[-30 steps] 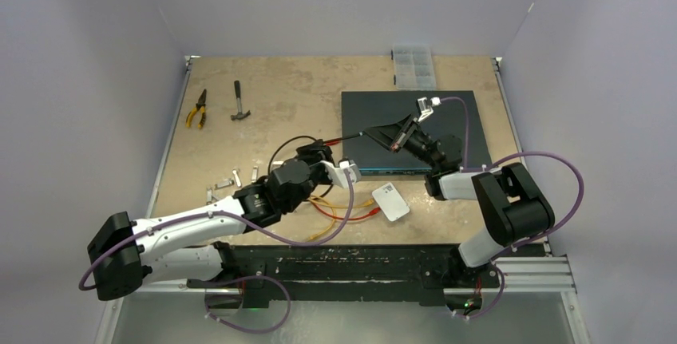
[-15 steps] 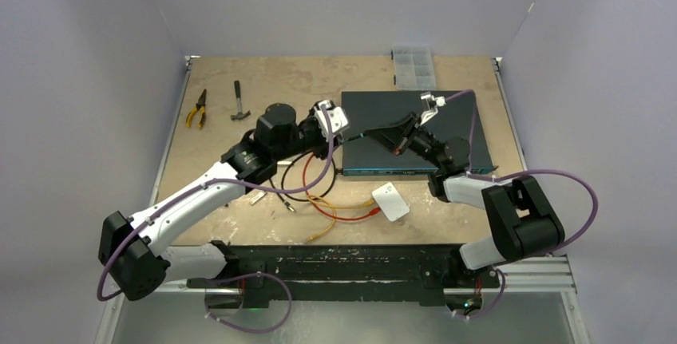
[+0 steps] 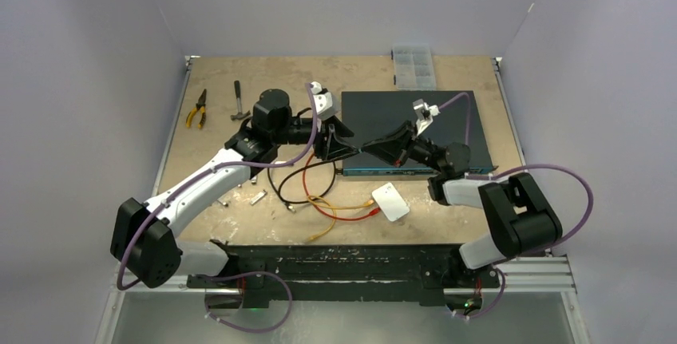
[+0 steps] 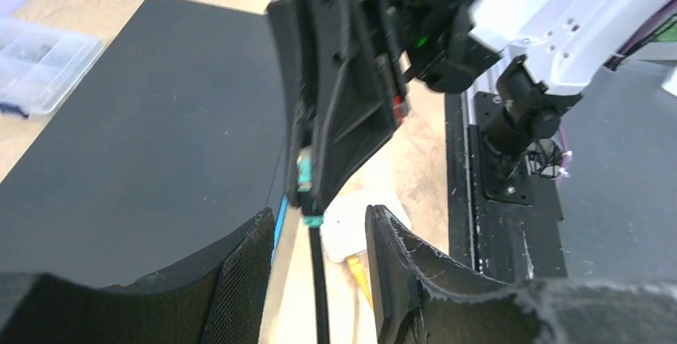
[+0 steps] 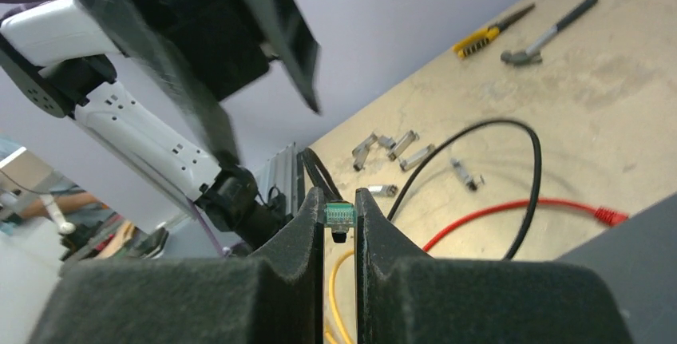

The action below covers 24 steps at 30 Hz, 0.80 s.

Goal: Insert the plug into the switch port
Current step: Adjust the power at the center of the board.

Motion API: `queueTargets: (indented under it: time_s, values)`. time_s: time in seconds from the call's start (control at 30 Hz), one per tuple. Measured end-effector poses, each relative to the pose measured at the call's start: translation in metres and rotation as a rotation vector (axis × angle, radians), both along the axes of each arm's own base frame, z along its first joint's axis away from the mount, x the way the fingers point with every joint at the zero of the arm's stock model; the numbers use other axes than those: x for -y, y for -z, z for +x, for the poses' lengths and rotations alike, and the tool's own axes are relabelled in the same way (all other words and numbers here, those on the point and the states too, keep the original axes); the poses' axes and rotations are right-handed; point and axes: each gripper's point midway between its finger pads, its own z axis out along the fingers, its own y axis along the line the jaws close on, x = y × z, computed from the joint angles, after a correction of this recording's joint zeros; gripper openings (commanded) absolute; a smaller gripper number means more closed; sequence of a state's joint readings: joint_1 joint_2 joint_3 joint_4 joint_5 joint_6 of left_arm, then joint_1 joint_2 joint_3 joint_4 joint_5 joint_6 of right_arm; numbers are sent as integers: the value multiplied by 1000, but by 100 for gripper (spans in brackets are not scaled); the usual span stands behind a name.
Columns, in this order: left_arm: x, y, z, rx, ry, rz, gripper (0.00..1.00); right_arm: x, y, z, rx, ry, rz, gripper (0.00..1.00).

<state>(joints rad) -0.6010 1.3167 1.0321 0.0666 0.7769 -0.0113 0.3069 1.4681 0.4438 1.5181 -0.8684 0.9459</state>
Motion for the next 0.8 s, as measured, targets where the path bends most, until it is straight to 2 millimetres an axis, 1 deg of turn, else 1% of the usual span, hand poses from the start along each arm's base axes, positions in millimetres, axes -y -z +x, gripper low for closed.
queueTargets:
  time_s: [0.13, 0.23, 0.33, 0.6, 0.8]
  values:
    - [4, -12, -8, 4, 58, -47, 43, -4, 23, 2, -111, -35, -17, 0]
    - [6, -15, -11, 4, 87, -63, 43, -4, 28, 1, -132, -45, -22, 0]
    - [8, -10, -12, -10, 107, -63, 43, -4, 21, -2, -110, -52, -18, 0]
    - [13, 18, -11, -91, 131, -20, 39, -2, 4, -11, -51, -59, -4, 0]
    - [13, 22, -12, -103, 139, -15, 35, -1, -7, -18, -6, -74, -2, 0]
